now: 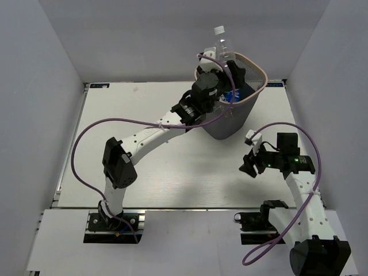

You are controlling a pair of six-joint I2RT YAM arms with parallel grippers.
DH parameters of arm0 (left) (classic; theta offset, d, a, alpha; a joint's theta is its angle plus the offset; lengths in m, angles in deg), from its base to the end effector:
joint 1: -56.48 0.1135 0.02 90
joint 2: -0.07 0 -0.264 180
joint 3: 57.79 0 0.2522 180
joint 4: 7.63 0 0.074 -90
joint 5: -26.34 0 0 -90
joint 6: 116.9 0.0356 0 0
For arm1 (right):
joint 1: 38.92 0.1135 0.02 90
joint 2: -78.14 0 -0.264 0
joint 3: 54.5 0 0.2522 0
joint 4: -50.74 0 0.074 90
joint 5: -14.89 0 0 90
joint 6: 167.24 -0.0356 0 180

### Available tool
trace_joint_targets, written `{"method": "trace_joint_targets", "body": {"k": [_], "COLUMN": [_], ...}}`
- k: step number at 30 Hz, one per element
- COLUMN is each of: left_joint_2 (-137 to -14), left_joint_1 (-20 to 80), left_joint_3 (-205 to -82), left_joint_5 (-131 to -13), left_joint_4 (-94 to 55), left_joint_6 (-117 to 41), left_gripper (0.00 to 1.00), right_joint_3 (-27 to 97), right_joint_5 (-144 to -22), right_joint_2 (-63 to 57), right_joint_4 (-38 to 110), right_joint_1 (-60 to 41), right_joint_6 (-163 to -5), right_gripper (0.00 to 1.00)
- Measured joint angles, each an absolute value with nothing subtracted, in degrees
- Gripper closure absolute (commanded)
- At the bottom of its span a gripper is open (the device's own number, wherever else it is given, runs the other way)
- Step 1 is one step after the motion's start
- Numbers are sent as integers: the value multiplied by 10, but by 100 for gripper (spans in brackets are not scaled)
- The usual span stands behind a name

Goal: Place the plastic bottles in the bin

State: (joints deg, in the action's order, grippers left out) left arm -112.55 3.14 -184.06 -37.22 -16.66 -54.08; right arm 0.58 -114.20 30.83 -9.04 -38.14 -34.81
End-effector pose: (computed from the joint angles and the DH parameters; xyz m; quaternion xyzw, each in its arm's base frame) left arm 0.2946 -0.3693 0.4252 -0.0144 0.6810 -0.3441 0.6463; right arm 0.1531 0.0245 0.2615 -0.4293 0.7884 0.1866 0.3992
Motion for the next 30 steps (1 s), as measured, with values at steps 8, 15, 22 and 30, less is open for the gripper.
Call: {"method": "trace_joint_targets", "body": {"k": [8, 15, 22, 30], "left_joint_2": [-1135, -1083, -802, -482], "left_joint_1": [37, 37, 37, 39], "left_joint_3": [-1876, -1823, -1536, -1261], "left_joint_5": [-371, -371, -328, -312], "left_joint_4": [-213, -254, -315, -444], "left_joint_6": [-544, -501, -507, -588], "left_gripper": [0, 0, 0, 0], "right_joint_3": [6, 6, 6, 7], "right_joint_5": [-1135, -1128, -1095, -1037], "right_joint_2": [304, 285, 262, 271], "right_joint_4": [-75, -55, -27, 27], "right_joint_1": [-382, -382, -382, -381], "right_joint_6": [-353, -384, -446, -559], "right_gripper": [10, 10, 10, 10]}}
